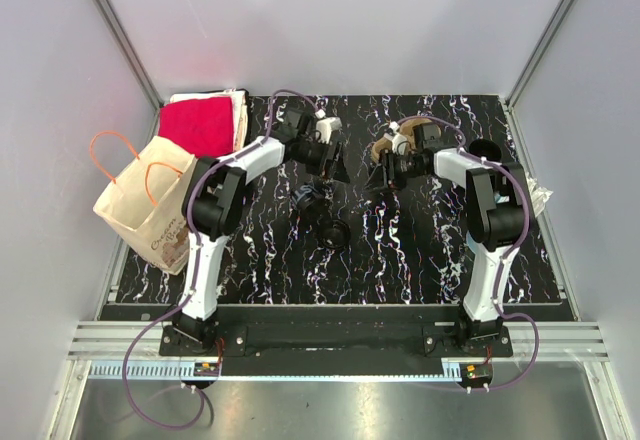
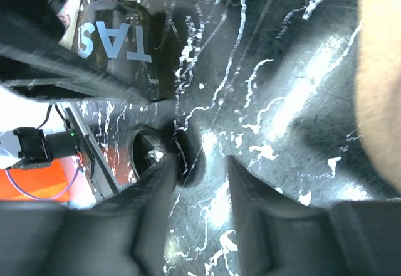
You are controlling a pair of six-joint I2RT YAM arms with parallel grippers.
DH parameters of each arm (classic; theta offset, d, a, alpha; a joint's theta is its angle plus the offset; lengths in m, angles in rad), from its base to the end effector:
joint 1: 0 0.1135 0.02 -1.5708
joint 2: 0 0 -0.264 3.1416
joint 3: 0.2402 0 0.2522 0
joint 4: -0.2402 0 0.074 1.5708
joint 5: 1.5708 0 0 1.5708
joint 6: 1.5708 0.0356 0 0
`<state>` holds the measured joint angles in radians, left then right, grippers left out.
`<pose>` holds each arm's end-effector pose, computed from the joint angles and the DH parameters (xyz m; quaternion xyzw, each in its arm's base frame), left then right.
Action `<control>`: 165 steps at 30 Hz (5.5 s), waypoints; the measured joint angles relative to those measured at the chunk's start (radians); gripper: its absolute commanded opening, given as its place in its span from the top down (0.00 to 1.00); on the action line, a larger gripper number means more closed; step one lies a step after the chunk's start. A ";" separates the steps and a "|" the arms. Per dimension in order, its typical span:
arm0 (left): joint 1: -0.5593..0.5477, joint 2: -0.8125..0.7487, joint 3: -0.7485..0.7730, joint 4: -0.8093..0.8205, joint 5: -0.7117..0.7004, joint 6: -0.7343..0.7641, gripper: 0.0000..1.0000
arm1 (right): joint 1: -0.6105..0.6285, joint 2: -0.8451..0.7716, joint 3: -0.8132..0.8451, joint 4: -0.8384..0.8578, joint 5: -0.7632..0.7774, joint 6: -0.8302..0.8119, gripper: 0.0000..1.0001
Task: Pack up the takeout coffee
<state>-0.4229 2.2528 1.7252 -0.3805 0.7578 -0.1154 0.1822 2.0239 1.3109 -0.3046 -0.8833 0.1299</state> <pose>0.4365 -0.2233 0.1682 0.2535 0.8497 -0.4176 0.1984 0.3991 0.1015 0.1538 -0.1394 0.8663 0.4446 0.1800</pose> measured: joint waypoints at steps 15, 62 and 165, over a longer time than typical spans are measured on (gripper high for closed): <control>0.054 -0.147 0.141 -0.219 -0.012 0.169 0.01 | 0.001 -0.199 0.009 -0.198 0.044 -0.254 0.16; -0.219 -0.750 -0.768 -0.137 -0.976 0.596 0.80 | 0.008 -0.628 -0.082 -0.449 0.174 -0.536 0.00; -0.016 0.160 0.298 0.208 0.279 0.108 0.03 | -0.021 -0.649 -0.095 -0.445 0.142 -0.607 0.00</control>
<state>-0.4385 2.4126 2.0232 -0.1722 1.0370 -0.0071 0.1616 1.3754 1.2163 -0.7494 -0.7418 -0.4770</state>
